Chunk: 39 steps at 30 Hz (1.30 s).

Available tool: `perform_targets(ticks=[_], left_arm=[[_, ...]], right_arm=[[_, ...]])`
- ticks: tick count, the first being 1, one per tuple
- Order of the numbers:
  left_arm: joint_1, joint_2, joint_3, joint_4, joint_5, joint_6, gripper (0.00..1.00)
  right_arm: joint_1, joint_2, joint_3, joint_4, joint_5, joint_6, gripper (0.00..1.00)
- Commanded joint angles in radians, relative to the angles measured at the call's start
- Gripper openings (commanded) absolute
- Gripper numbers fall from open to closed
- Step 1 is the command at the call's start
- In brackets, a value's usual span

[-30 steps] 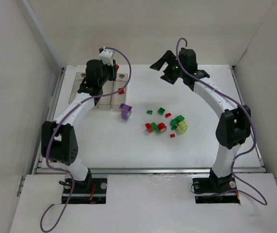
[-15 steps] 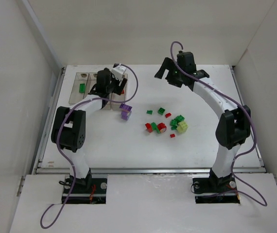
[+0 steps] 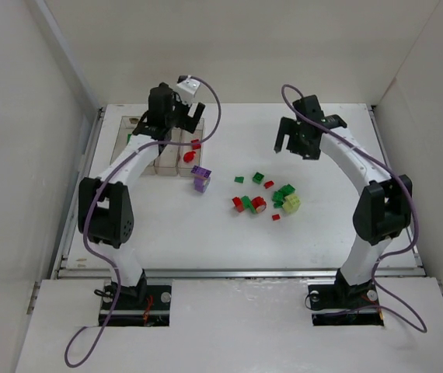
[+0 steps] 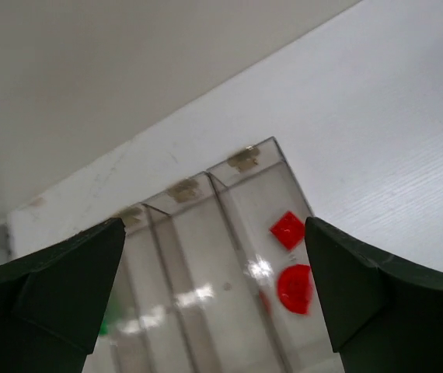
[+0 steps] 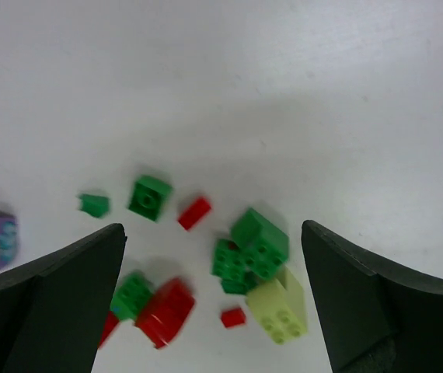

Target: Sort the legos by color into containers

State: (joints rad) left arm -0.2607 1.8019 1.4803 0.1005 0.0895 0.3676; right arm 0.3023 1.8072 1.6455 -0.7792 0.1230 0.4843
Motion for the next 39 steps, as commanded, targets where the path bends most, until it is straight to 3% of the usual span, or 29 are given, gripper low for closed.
perform_targets(ticks=[1,4,7,9,10,11,13,14,18,23,25,31,36,39], left_arm=[[-0.024,-0.197,-0.067,0.006,-0.004,0.276,1.00],[-0.049,-0.361,-0.363,0.213,-0.023,0.486,1.00],[-0.058,-0.440,-0.476,0.242,0.039,0.409,1.00],[-0.005,-0.450,-0.416,0.063,0.148,0.299,1.00],[0.014,-0.441,-0.334,-0.024,0.315,0.236,1.00],[0.026,-0.429,-0.296,-0.185,0.384,0.223,1.00],[0.026,-0.404,-0.253,-0.277,0.443,0.186,1.00],[0.026,-0.392,-0.253,-0.294,0.443,0.133,1.00],[0.026,-0.430,-0.346,-0.237,0.371,0.146,1.00],[0.026,-0.487,-0.399,-0.171,0.279,0.146,1.00],[0.026,-0.487,-0.399,-0.171,0.269,0.146,1.00],[0.026,-0.496,-0.399,-0.180,0.288,0.128,1.00],[0.026,-0.487,-0.399,-0.171,0.297,0.119,1.00],[0.026,-0.487,-0.399,-0.171,0.297,0.119,1.00]], right_arm=[[0.004,-0.029,-0.093,-0.127,0.049,-0.059,1.00],[0.014,-0.017,-0.104,-0.127,-0.009,-0.116,0.98],[0.090,-0.008,-0.070,-0.043,-0.013,-0.254,0.97],[0.173,-0.008,-0.020,-0.003,-0.013,-0.314,0.97],[0.191,0.004,-0.004,-0.003,0.003,-0.344,0.99],[0.204,0.023,0.011,0.007,0.015,-0.345,0.99],[0.204,0.107,0.075,-0.024,0.015,-0.354,0.99],[0.204,0.136,0.098,-0.034,-0.034,-0.374,0.97],[0.238,0.208,0.125,0.021,-0.157,-0.441,0.95],[0.238,0.331,0.209,0.011,-0.063,-0.412,0.95],[0.201,0.346,0.223,-0.002,-0.092,-0.398,0.94],[0.179,0.308,0.117,0.067,-0.092,-0.412,0.91],[0.179,0.331,0.082,0.058,-0.101,-0.457,0.77],[0.179,0.349,0.060,0.058,-0.137,-0.483,0.75]])
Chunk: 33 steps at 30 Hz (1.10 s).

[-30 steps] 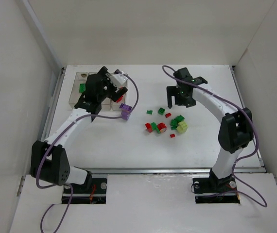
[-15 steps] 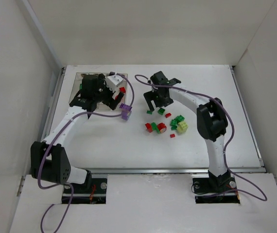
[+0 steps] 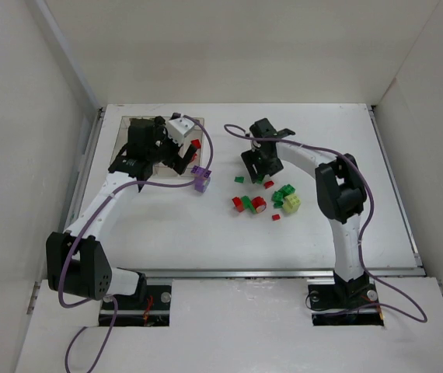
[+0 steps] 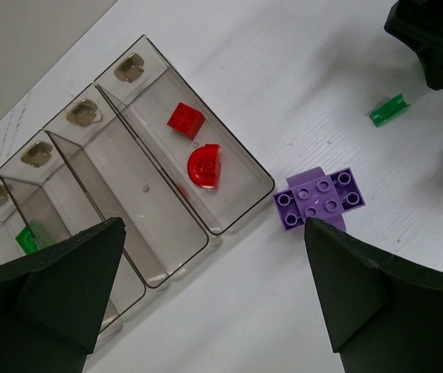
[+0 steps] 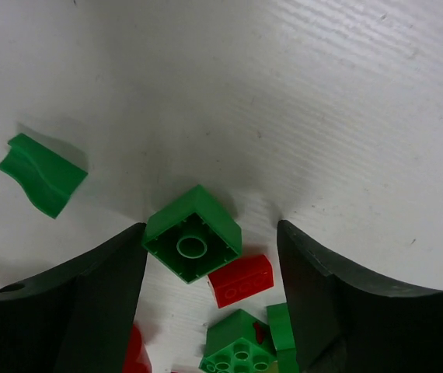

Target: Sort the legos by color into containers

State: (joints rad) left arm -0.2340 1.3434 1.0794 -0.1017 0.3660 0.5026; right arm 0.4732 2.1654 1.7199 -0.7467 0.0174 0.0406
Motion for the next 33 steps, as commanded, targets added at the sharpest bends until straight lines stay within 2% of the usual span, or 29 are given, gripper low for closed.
perform_targets(ticks=[1,3,4,6,7,11,13,15,16,17,18,19,21,24,29,31,33], left_arm=[[-0.001,-0.029,0.002,0.031,0.021,-0.016,1.00],[-0.001,-0.029,0.002,0.031,0.021,-0.016,1.00],[-0.001,-0.029,0.002,0.031,0.021,-0.016,1.00],[-0.001,-0.029,0.011,0.031,0.033,-0.016,1.00],[-0.001,-0.020,0.011,0.022,0.033,-0.016,1.00],[-0.001,-0.020,0.011,0.013,0.063,0.005,1.00],[-0.001,-0.020,0.011,0.013,0.074,0.029,1.00],[-0.001,-0.020,0.011,0.013,0.088,0.063,1.00],[-0.010,-0.033,0.011,0.025,0.105,0.088,1.00],[-0.010,-0.042,-0.018,0.040,0.131,0.115,1.00],[-0.019,-0.065,-0.030,0.080,0.149,0.179,1.00],[-0.019,-0.081,-0.045,0.106,0.175,0.220,1.00],[-0.031,-0.111,-0.105,0.242,0.209,0.266,1.00],[-0.077,-0.133,-0.134,0.385,0.218,0.330,1.00],[-0.111,-0.053,-0.066,0.441,0.229,0.330,1.00],[-0.129,-0.043,-0.056,0.513,0.217,0.260,1.00],[-0.139,-0.033,-0.042,0.513,0.217,0.260,1.00]], right_arm=[[0.008,-0.009,-0.014,0.026,-0.031,-0.039,0.72],[0.008,-0.009,-0.023,0.036,-0.031,-0.039,0.64],[0.008,-0.009,-0.023,0.046,-0.043,-0.039,0.52],[0.008,-0.019,-0.023,0.060,-0.057,-0.039,0.39],[0.008,-0.019,-0.023,0.060,-0.057,-0.039,0.25],[0.008,-0.064,0.026,0.069,-0.057,-0.018,0.03],[-0.001,-0.104,0.069,0.060,-0.083,0.022,0.01],[-0.045,-0.157,0.137,0.061,-0.192,0.074,0.00],[-0.065,-0.179,0.148,0.088,-0.261,0.164,0.00],[-0.089,-0.200,0.149,0.133,-0.354,0.221,0.00],[-0.134,-0.222,0.135,0.198,-0.575,0.287,0.00],[-0.146,-0.252,0.086,0.368,-0.674,0.436,0.00],[-0.146,-0.253,0.069,0.496,-0.861,0.551,0.00],[-0.111,-0.222,0.153,0.520,-0.976,0.593,0.00],[-0.055,-0.213,0.201,0.543,-1.070,0.634,0.00],[-0.054,-0.213,0.201,0.543,-1.079,0.634,0.00],[-0.045,-0.213,0.188,0.543,-1.091,0.634,0.00]])
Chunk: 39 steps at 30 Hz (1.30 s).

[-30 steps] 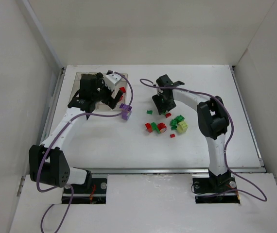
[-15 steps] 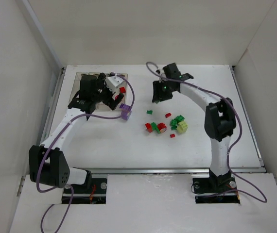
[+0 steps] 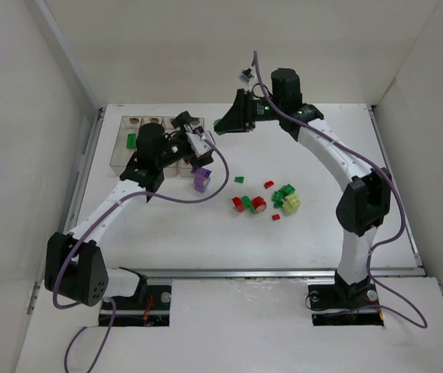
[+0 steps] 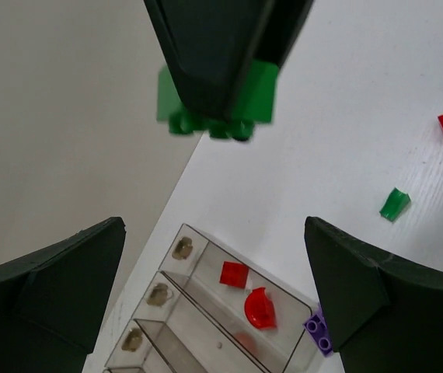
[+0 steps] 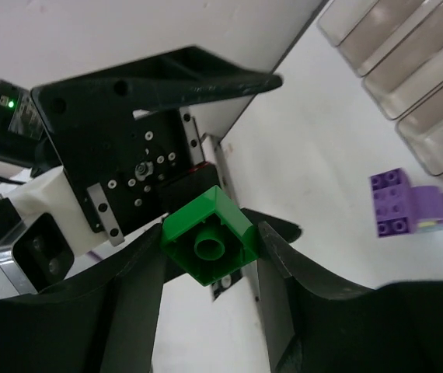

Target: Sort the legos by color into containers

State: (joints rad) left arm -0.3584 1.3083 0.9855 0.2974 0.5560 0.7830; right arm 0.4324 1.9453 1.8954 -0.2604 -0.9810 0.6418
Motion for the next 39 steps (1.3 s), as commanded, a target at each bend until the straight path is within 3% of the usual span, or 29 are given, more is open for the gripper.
perform_targets(ticks=[1,9,15,27,31,34,36,37,39], left_arm=[[-0.014,0.002,0.065,0.114,0.027,-0.021,1.00],[-0.033,0.023,0.111,0.123,0.054,-0.060,1.00],[-0.033,0.023,0.122,0.085,0.165,-0.079,0.89],[-0.033,0.005,0.122,0.054,0.240,-0.131,0.47],[-0.042,0.005,0.122,0.054,0.231,-0.140,0.43],[-0.042,0.005,0.122,0.077,0.231,-0.154,0.29],[-0.042,0.005,0.122,0.077,0.222,-0.163,0.21],[-0.042,0.005,0.122,0.077,0.222,-0.163,0.12],[-0.042,0.005,0.122,0.077,0.222,-0.163,0.03]], right_arm=[[-0.004,-0.003,0.001,0.056,-0.093,0.033,0.00],[0.016,-0.003,-0.061,0.056,-0.102,0.033,0.00],[0.026,-0.003,-0.061,0.056,-0.102,0.033,0.00],[0.035,0.006,-0.071,0.047,-0.070,0.024,0.00],[0.045,0.006,-0.061,0.047,-0.070,0.024,0.00],[0.045,0.015,-0.061,0.026,-0.070,0.024,0.00],[0.045,0.015,-0.061,0.015,-0.079,0.013,0.06],[0.045,0.015,-0.061,0.015,-0.079,0.013,0.10],[0.045,0.015,-0.061,0.015,-0.079,0.004,0.26]])
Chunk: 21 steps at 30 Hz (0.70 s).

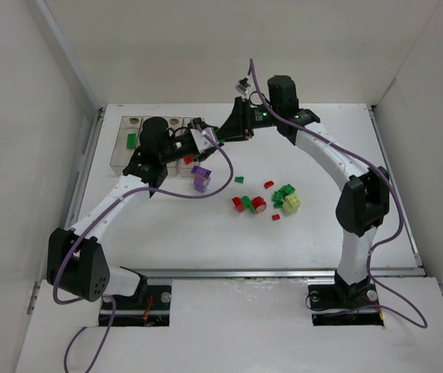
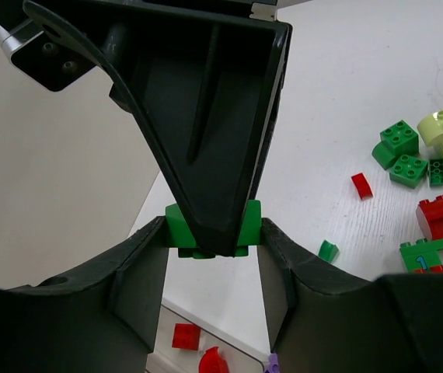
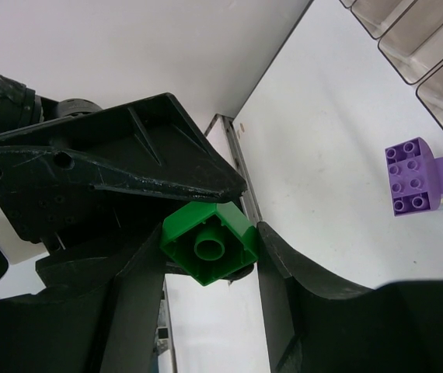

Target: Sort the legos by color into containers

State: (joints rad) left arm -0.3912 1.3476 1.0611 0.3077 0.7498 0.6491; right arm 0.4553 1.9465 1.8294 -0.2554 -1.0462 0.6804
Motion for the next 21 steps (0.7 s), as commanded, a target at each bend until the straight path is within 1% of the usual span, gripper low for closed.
perform_targets(ticks=[1,2,3,4,5,6,7,10,12,13,14,15,16,17,18,19,20,21], left_arm=[[-0.009,-0.034,0.046,0.058,0.017,-0.029,0.00],[-0.009,-0.034,0.046,0.057,0.017,-0.029,0.00],[-0.009,-0.034,0.037,0.048,0.017,-0.029,0.00],[-0.009,-0.034,0.037,0.048,0.008,-0.029,0.00],[-0.009,-0.034,0.037,0.038,0.008,-0.029,0.00],[-0.009,-0.044,0.037,0.037,-0.004,-0.029,0.00],[-0.009,-0.044,0.028,0.028,-0.018,-0.029,0.00],[-0.009,-0.044,0.028,0.005,-0.049,-0.052,0.00],[-0.009,-0.053,0.007,0.005,-0.102,-0.087,0.00],[-0.009,-0.053,0.007,0.005,-0.137,-0.156,0.00],[0.015,-0.053,0.007,-0.007,-0.177,-0.202,0.00],[0.034,-0.039,-0.003,-0.025,-0.270,-0.256,0.00],[0.057,-0.028,-0.003,-0.042,-0.332,-0.316,0.00],[0.115,0.005,0.014,-0.064,-0.395,-0.416,0.00],[0.153,0.027,0.045,-0.088,-0.502,-0.455,0.00],[0.193,0.051,0.063,-0.132,-0.548,-0.486,0.00],[0.280,0.100,0.083,-0.148,-0.588,-0.509,0.00],[0.323,0.125,0.103,-0.148,-0.622,-0.525,0.00]], right_arm=[[0.022,0.014,0.005,0.010,-0.014,-0.035,0.32],[0.022,0.014,0.005,0.010,-0.014,-0.035,0.47],[0.022,0.014,0.005,0.010,-0.014,-0.035,0.57],[0.022,0.014,0.005,0.010,-0.014,-0.035,0.65],[0.022,0.014,0.005,0.010,-0.014,-0.035,0.72],[0.022,0.014,0.005,0.010,-0.014,-0.035,0.91],[0.022,0.014,0.005,0.010,-0.014,-0.035,1.00],[0.011,0.014,0.005,0.001,0.008,-0.035,1.00],[-0.021,0.014,0.005,0.001,0.049,-0.035,1.00],[-0.033,0.014,0.005,0.001,0.067,-0.025,1.00],[-0.047,0.014,-0.004,-0.008,0.093,-0.007,1.00],[-0.062,0.002,-0.004,-0.008,0.162,0.007,1.00],[-0.093,-0.009,-0.025,-0.008,0.207,0.021,1.00],[-0.107,-0.033,-0.054,-0.008,0.254,0.031,1.00],[-0.119,-0.044,-0.055,-0.022,0.305,0.031,1.00],[-0.131,-0.055,-0.065,-0.045,0.416,0.018,1.00],[-0.132,-0.055,-0.053,-0.101,0.463,-0.004,1.00],[-0.132,-0.064,-0.041,-0.131,0.500,-0.057,1.00]])
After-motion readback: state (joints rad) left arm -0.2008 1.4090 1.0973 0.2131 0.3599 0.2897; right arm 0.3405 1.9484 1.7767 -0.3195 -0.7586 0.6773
